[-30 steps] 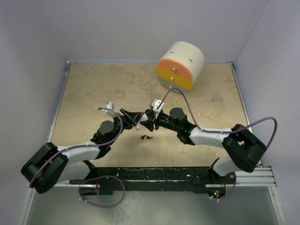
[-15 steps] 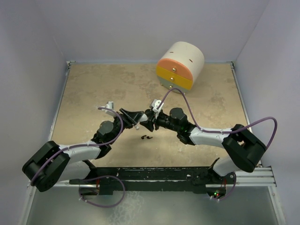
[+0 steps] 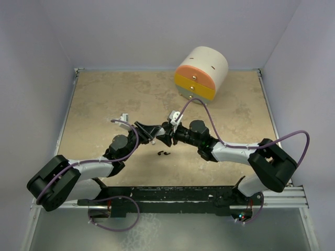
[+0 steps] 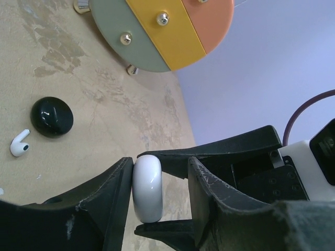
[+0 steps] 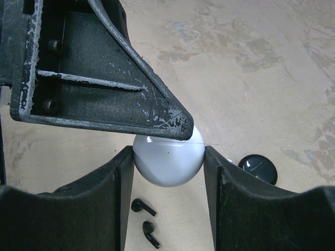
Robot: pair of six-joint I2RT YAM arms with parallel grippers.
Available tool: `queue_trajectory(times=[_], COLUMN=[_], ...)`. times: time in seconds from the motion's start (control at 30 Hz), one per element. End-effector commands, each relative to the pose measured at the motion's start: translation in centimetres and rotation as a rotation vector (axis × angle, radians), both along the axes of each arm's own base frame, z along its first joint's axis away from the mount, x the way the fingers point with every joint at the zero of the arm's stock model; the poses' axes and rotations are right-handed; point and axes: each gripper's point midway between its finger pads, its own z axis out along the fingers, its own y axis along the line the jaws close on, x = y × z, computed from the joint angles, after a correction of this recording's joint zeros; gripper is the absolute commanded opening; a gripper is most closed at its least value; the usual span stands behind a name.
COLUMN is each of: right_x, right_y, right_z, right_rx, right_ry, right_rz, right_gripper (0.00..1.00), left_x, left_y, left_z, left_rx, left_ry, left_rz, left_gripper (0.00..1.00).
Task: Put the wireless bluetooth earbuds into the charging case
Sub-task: Pick up the charging case at the center of the board.
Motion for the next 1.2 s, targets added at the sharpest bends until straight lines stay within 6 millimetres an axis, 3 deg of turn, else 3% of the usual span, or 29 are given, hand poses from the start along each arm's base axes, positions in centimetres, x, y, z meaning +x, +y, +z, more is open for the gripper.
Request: queue_trajectory(times=[0.0,0.63,0.73,0.83,0.87,0.9,1.0,1.07,1.17], right_x=[-0.1,0.1,0.1,0.2,0.3,0.4,0.6,0.6,0.3], right_y=[0.4,0.4,0.3,0.3,0.2,0.2,0.0,-0.3,-1.2], right_z=[2.8,3.0,2.9,3.1,3.1,3.1,3.3,3.8,5.0], right_rx=[0.068,0.07,0.069,0.073,0.073,0.072,0.075,0.087,0.115], right_ry=[-0.059,-0.062,-0.061,-0.062,-0.06,-0.058,-0.05,-0.052,-0.058], right_rz=[0.009,0.002,-0.001,-0.01,-0.016,-0.022,-0.042,-0.056,-0.085], right_gripper=[0.0,0.0,0.0,0.0,0.0,0.07,0.48,0.69,0.83], left_x=[-0.2,-0.3,-0.3,-0.3,-0.3,-0.3,-0.2,-0.1,0.3], left_y=[-0.5,-1.0,-0.9,-1.0,-1.0,-1.0,-0.8,-0.4,0.4], left_z=[2.0,2.0,1.9,2.0,1.9,1.9,1.6,1.4,1.4], left_rx=[-0.053,-0.057,-0.055,-0.056,-0.054,-0.054,-0.05,-0.043,-0.018], left_ry=[-0.055,-0.057,-0.057,-0.057,-0.055,-0.055,-0.047,-0.035,-0.025], left_rz=[-0.019,-0.034,-0.034,-0.034,-0.034,-0.034,-0.022,0.001,0.045], left_gripper=[0.44,0.29,0.18,0.0,0.0,0.0,0.0,0.0,0.0])
